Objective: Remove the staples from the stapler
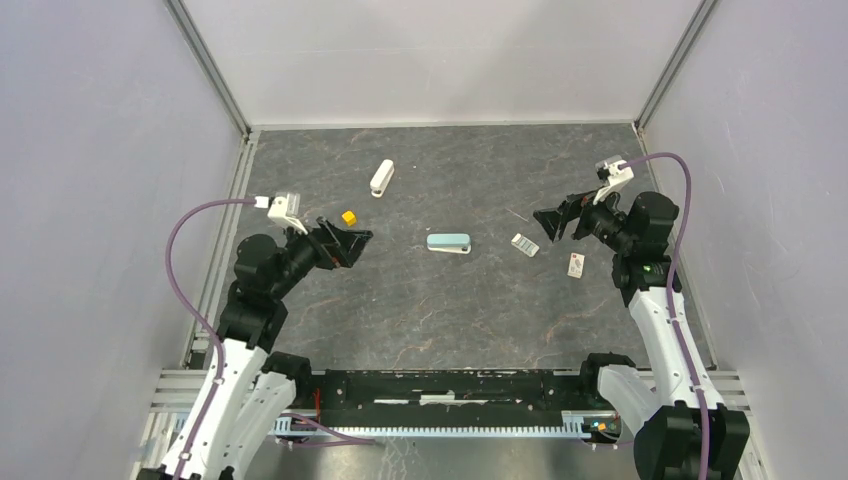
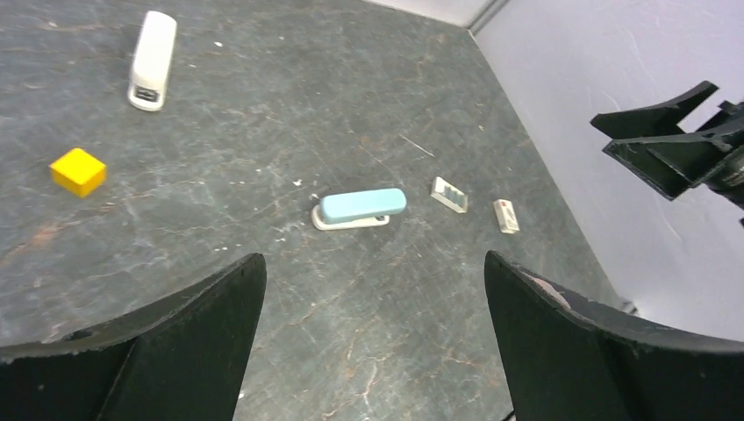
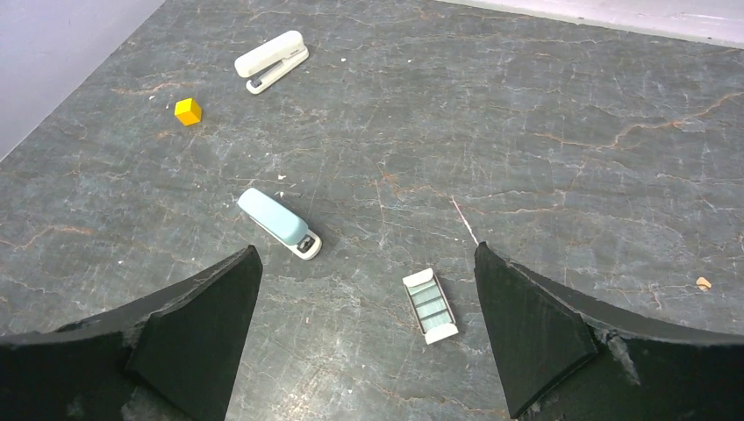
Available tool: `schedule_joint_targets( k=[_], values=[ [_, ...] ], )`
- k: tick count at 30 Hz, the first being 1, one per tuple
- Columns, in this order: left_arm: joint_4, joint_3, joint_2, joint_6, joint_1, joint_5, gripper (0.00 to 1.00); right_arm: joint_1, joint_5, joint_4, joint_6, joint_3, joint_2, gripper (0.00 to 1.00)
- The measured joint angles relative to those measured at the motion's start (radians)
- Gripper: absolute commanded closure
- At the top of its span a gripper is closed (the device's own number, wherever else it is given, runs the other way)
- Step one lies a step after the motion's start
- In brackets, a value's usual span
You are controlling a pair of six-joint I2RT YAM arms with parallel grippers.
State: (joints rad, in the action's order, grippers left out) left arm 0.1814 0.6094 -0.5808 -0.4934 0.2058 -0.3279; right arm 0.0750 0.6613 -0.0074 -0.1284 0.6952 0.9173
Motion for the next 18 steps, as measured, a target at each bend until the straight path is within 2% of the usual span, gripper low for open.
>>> schedule_joint_targets(
  k=[4,9,12,18],
  values=[
    [-0.064,-0.015,-0.070,-0.045,0.049,-0.043,0.00,0.000,0.004,0.002,-0.006,0.000,0.000,0.02],
    [-0.066,0.020,-0.225,-0.040,0.247,0.000,0.00,0.000,0.035,0.035,0.025,-0.019,-0.006,0.02],
    [-0.018,0.098,-0.322,-0.013,0.339,0.039,0.00,0.000,0.086,0.048,0.117,-0.058,-0.019,0.02],
    [0.013,0.217,-0.437,0.055,0.396,0.084,0.00,-0.003,0.256,-0.042,0.396,-0.078,-0.022,0.02]
  ],
)
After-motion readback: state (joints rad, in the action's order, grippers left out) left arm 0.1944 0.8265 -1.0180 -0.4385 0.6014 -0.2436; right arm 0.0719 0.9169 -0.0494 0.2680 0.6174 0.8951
